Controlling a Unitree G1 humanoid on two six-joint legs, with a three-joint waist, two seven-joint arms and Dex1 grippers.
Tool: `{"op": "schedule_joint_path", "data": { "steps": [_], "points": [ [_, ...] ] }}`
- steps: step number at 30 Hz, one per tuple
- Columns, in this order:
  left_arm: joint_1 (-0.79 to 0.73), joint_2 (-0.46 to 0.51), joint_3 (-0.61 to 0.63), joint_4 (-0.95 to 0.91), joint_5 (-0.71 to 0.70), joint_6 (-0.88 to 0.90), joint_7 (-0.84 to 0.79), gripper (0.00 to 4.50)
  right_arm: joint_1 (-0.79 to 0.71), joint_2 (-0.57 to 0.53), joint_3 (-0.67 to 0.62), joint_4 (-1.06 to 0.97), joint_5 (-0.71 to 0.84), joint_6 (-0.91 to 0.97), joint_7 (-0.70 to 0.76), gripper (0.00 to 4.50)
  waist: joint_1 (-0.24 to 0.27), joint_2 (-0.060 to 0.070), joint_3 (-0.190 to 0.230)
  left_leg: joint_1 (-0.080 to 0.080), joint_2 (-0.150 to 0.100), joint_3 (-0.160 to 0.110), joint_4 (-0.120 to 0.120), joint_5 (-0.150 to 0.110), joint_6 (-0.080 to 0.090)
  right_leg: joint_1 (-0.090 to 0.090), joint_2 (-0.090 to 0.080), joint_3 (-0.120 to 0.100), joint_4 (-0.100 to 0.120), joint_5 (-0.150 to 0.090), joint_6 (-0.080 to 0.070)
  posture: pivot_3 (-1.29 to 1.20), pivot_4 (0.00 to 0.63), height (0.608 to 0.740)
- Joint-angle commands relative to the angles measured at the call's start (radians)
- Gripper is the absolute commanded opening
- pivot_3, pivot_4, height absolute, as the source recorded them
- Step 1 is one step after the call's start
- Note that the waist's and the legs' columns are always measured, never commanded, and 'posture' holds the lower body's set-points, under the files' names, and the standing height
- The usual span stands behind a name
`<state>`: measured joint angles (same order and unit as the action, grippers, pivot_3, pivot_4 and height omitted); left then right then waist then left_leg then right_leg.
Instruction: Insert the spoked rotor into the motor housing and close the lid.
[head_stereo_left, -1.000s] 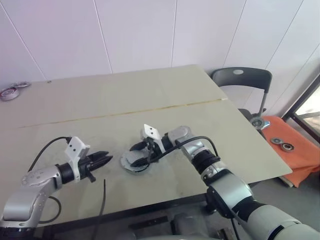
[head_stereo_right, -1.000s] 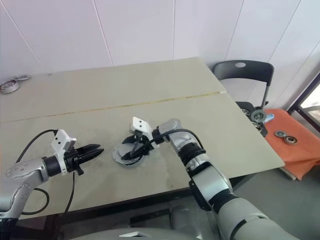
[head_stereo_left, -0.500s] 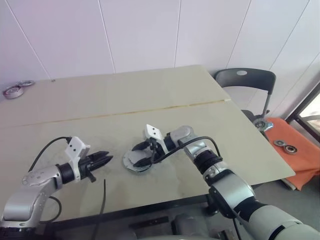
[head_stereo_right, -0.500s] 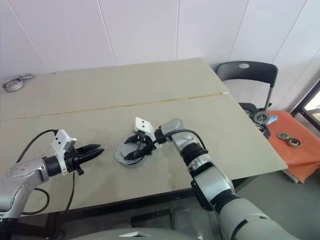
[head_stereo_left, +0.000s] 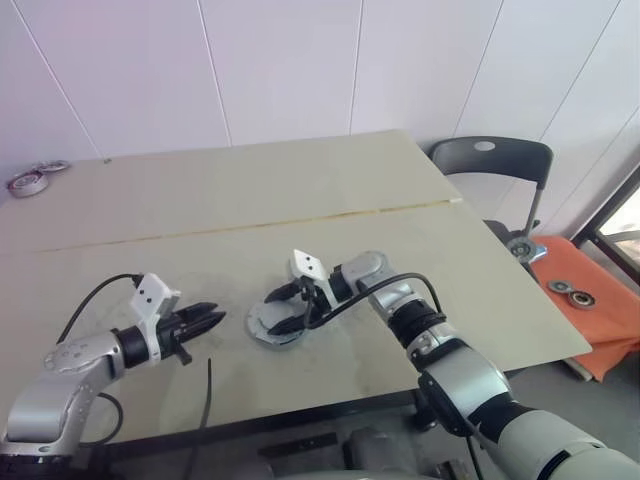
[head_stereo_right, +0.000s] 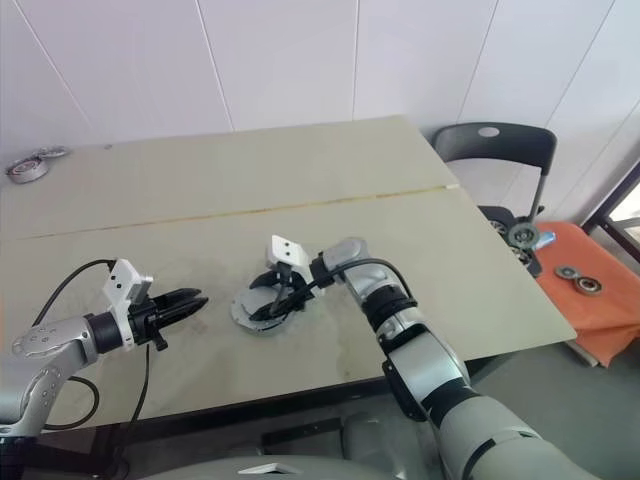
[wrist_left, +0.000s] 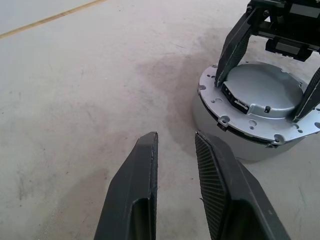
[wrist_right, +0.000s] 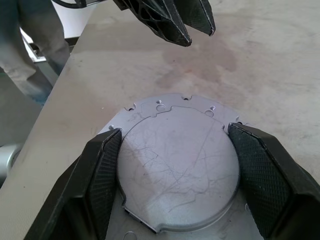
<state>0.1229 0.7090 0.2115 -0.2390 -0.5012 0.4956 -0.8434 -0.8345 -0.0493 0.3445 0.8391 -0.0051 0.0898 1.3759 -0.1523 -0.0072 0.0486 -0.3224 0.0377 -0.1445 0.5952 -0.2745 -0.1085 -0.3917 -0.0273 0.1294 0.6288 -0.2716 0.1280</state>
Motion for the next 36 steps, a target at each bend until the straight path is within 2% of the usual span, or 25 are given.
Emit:
{"op": "schedule_joint_path", "data": {
  "steps": [1,17,36],
  "points": [
    [-0.003,0.013,0.021,-0.028,-0.001,-0.004,-0.001,1.23,0.016,-0.001,0.038,0.053,-0.024,0.0,0.045,3.06,0.0,0.0,0.0,0.0,0.0,0.0,0.0,0.0,0.0,0.0,0.0,0.0,0.0,0.0,0.0,0.0,0.0,0.74],
    [0.001,0.027,0.033,-0.04,-0.009,0.011,-0.006,1.23,0.033,0.006,0.035,0.136,-0.047,-0.061,-0.015,3.06,-0.001,0.0,0.0,0.002,0.0,0.0,0.001,0.0,0.0,0.002,0.0,0.0,0.0,0.0,0.0,0.0,0.0,0.74],
    [-0.007,0.028,0.033,-0.033,-0.005,0.014,-0.006,1.23,0.023,-0.053,0.034,0.148,-0.054,-0.079,0.038,3.06,0.015,-0.003,-0.003,0.002,-0.001,0.0,0.001,0.0,0.0,0.003,0.0,0.0,0.0,0.0,-0.001,0.0,0.0,0.74]
  ]
}}
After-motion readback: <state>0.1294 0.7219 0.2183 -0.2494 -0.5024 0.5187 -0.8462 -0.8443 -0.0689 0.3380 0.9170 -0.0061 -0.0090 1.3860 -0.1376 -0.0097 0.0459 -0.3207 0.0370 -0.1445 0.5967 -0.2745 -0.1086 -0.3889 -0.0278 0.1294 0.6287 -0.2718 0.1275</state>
